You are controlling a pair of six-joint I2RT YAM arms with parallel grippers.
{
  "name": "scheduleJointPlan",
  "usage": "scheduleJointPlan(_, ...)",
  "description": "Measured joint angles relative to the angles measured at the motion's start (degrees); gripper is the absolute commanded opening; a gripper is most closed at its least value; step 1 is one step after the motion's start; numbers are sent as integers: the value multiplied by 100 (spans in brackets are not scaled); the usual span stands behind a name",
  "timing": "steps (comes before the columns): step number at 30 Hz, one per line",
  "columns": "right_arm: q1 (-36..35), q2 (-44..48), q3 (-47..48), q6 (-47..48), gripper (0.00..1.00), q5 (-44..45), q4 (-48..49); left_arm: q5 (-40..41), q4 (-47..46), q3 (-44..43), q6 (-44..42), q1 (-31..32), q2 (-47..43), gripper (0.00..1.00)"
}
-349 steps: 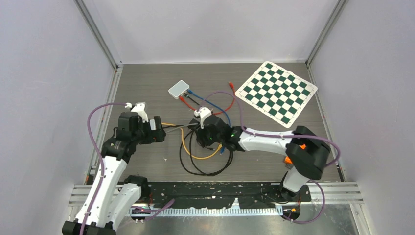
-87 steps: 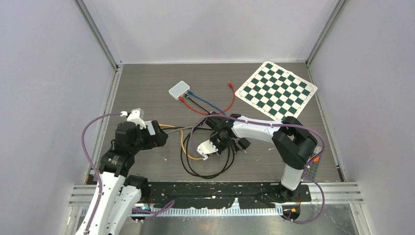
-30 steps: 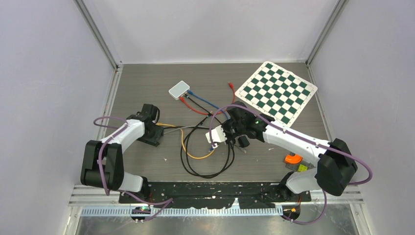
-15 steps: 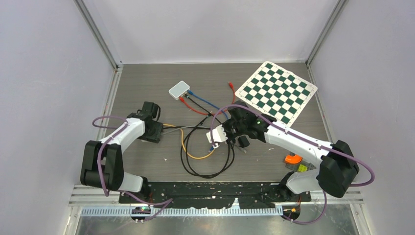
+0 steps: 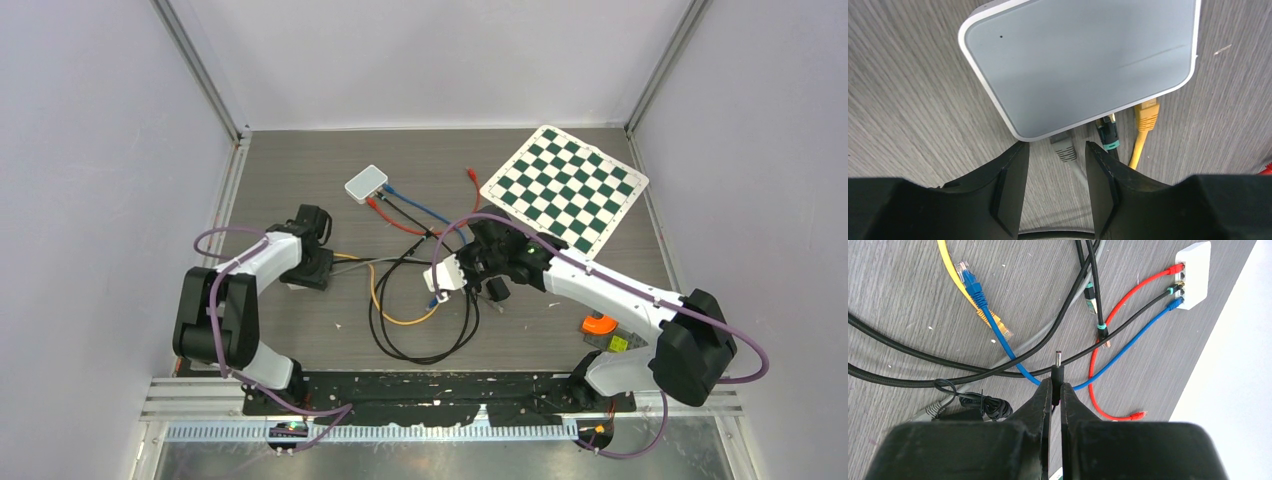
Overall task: Insert the plug into the switch port
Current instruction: Move the switch port to the center of the board.
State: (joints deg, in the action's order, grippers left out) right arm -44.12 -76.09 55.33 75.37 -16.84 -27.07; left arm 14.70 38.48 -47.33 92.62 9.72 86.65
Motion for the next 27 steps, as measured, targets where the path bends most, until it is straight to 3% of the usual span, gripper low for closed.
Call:
scheduleJointPlan(5,44,2,0,4,5,26,-44,-13,4,-111,0,-2,96,37)
scheduleJointPlan(11,232,236,0,2,5,68,-144,-125,7,-111,-52,0,94,17)
scheduleJointPlan(18,627,682,15,-31,5,70,-173,-101,59,-120,-688,-2,-42,12)
scheduleJointPlan(22,776,752,87,-63,5,76,-166,-101,-39,-186,-1513,-4,-70,7)
scheduleJointPlan(27,826,638,267,-79,5,94,-164,-345,-348,-358,-2647,-4,-33,7)
